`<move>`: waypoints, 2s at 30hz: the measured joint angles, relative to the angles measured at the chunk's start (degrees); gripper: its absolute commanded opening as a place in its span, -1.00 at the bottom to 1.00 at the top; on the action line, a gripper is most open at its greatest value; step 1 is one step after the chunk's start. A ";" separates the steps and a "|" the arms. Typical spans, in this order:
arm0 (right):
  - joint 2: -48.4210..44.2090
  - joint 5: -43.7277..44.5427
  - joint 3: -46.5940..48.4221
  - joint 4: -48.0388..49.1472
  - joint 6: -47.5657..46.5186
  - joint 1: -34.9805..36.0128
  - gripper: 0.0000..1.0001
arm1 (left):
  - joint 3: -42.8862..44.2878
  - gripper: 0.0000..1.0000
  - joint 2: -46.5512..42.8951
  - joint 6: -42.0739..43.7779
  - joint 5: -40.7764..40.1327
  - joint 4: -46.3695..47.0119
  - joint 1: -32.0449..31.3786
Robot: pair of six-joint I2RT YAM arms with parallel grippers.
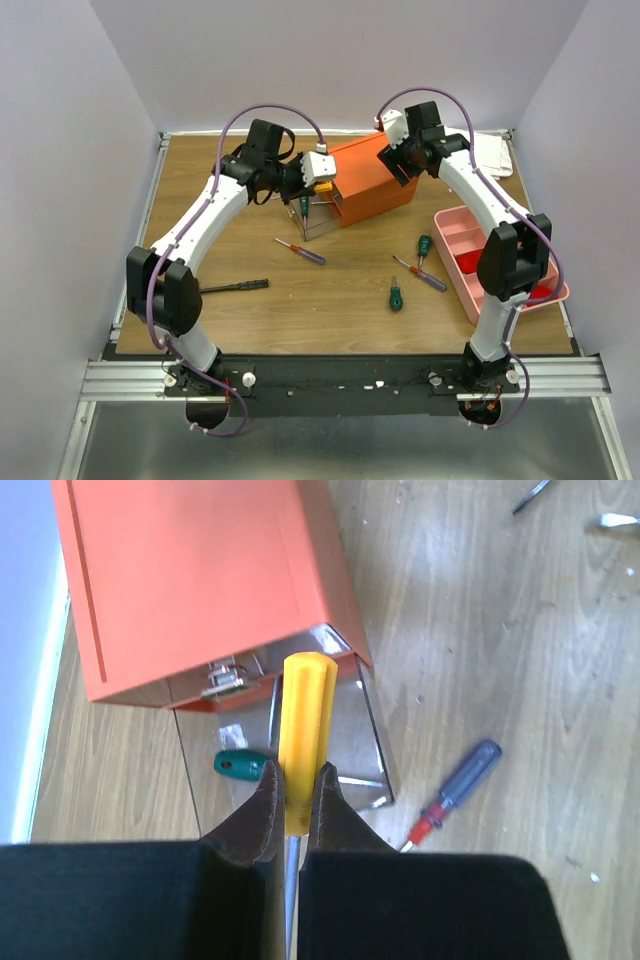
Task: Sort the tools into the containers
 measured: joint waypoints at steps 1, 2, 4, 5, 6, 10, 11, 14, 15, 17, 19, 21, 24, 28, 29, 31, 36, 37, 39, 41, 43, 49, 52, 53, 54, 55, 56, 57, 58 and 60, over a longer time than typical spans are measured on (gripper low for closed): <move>0.09 0.00 0.15 -0.13 0.00 0.00 0.52 | 0.31 -0.91 0.85 -0.68 -0.04 1.05 -0.15; 0.11 0.00 0.22 -0.22 0.00 0.00 0.52 | 0.74 -0.90 1.90 -0.50 -0.13 1.81 -0.20; 0.13 0.00 0.24 -0.24 0.00 0.00 0.52 | 1.68 -0.90 4.50 0.28 -0.24 2.64 -0.28; 0.13 0.00 0.24 -0.24 -0.02 0.00 0.52 | 1.95 -0.90 6.16 1.88 -0.31 2.80 -0.31; 0.13 0.00 0.24 -0.24 0.00 0.00 0.52 | 2.03 -0.90 7.69 3.34 -0.39 2.84 -0.31; 0.11 0.02 0.20 -0.22 -0.02 0.00 0.52 | 1.31 -0.90 11.45 9.81 -1.03 2.21 -0.31; 0.11 0.02 0.15 -0.20 -0.04 0.00 0.52 | 1.27 -0.90 11.96 11.43 -1.29 2.03 -0.26; 0.02 0.02 -0.13 0.02 -0.04 0.00 0.52 | 0.98 -0.88 12.35 16.96 -1.88 2.01 -0.31; -0.02 0.02 -0.17 0.02 -0.04 0.00 0.52 | 0.87 -0.86 12.35 18.56 -1.99 2.01 -0.35; -0.02 0.02 -0.20 0.02 -0.04 0.00 0.52 | 0.57 -0.84 12.39 23.54 -2.71 1.73 -0.63; -0.02 0.02 -0.20 0.02 -0.04 0.00 0.52 | 0.26 -0.79 12.46 28.11 -3.50 0.46 -1.09; -0.02 0.02 -0.20 0.02 -0.04 0.00 0.52 | 0.04 -0.59 12.66 33.55 -4.28 -1.11 -1.79; -0.02 0.02 -0.20 0.02 -0.04 0.00 0.53 | -0.31 -0.22 13.25 39.60 -5.40 -2.93 -2.97; -0.02 0.02 -0.20 0.02 -0.04 0.00 0.53 | -5.38 0.02 12.72 44.06 -6.69 1.62 -3.98; -0.02 0.02 -0.20 0.02 -0.04 0.00 0.53 | -8.20 0.05 12.28 44.87 -7.30 4.20 -4.24; 0.00 0.02 -0.20 0.07 -0.04 0.00 0.53 | -12.81 0.15 11.50 46.14 -9.27 10.47 -4.35; 0.13 0.00 -0.28 0.00 -0.04 0.00 0.53 | -15.41 0.28 9.42 41.83 -14.32 20.17 -4.35; 0.13 0.00 -0.28 0.00 -0.02 0.00 0.53 | -15.43 0.29 8.92 40.22 -15.17 21.79 -4.33; 0.20 -0.02 -0.28 0.00 -0.02 0.00 0.53 | -15.74 0.29 7.04 35.41 -16.55 24.48 -4.13; 0.22 -0.02 -0.28 -0.04 -0.02 0.00 0.53 | -16.37 0.29 3.91 30.88 -17.03 26.14 -3.87; 0.24 -0.04 -0.28 -0.07 -0.02 0.00 0.53 | -16.65 0.29 -0.50 25.40 -16.98 26.16 -3.56; 0.87 -0.17 -0.26 -0.52 0.00 0.00 0.53 | -13.60 0.17 -9.64 14.62 -8.20 15.98 -1.99; 1.36 -0.28 -0.26 -0.74 0.11 0.00 0.53 | -13.49 0.12 -10.10 10.99 -1.95 9.29 0.11; 1.53 -0.37 -0.26 -0.81 0.15 0.00 0.53 | -14.23 0.12 -9.81 10.25 -0.17 7.26 1.16; 1.64 -0.44 -0.26 -0.83 0.15 0.00 0.53 | -15.50 0.12 -9.60 9.77 1.07 5.77 2.12; 1.70 -0.46 -0.26 -0.85 0.15 0.00 0.53 | -17.14 0.12 -9.42 9.53 1.88 4.39 2.91; 1.70 -0.48 -0.26 -0.85 0.17 0.00 0.53 | -18.71 0.12 -9.22 9.53 2.34 3.15 3.56; 1.70 -0.50 -0.26 -0.85 0.15 0.00 0.53 | -20.44 0.11 -9.05 9.68 2.69 2.40 3.93; 1.70 -0.52 -0.26 -0.85 0.15 0.00 0.53 | -22.34 0.11 -8.59 10.23 2.97 1.25 4.00; 1.70 -0.52 -0.26 -0.87 0.17 0.00 0.53 | -24.00 0.10 -7.67 11.23 3.48 0.13 3.89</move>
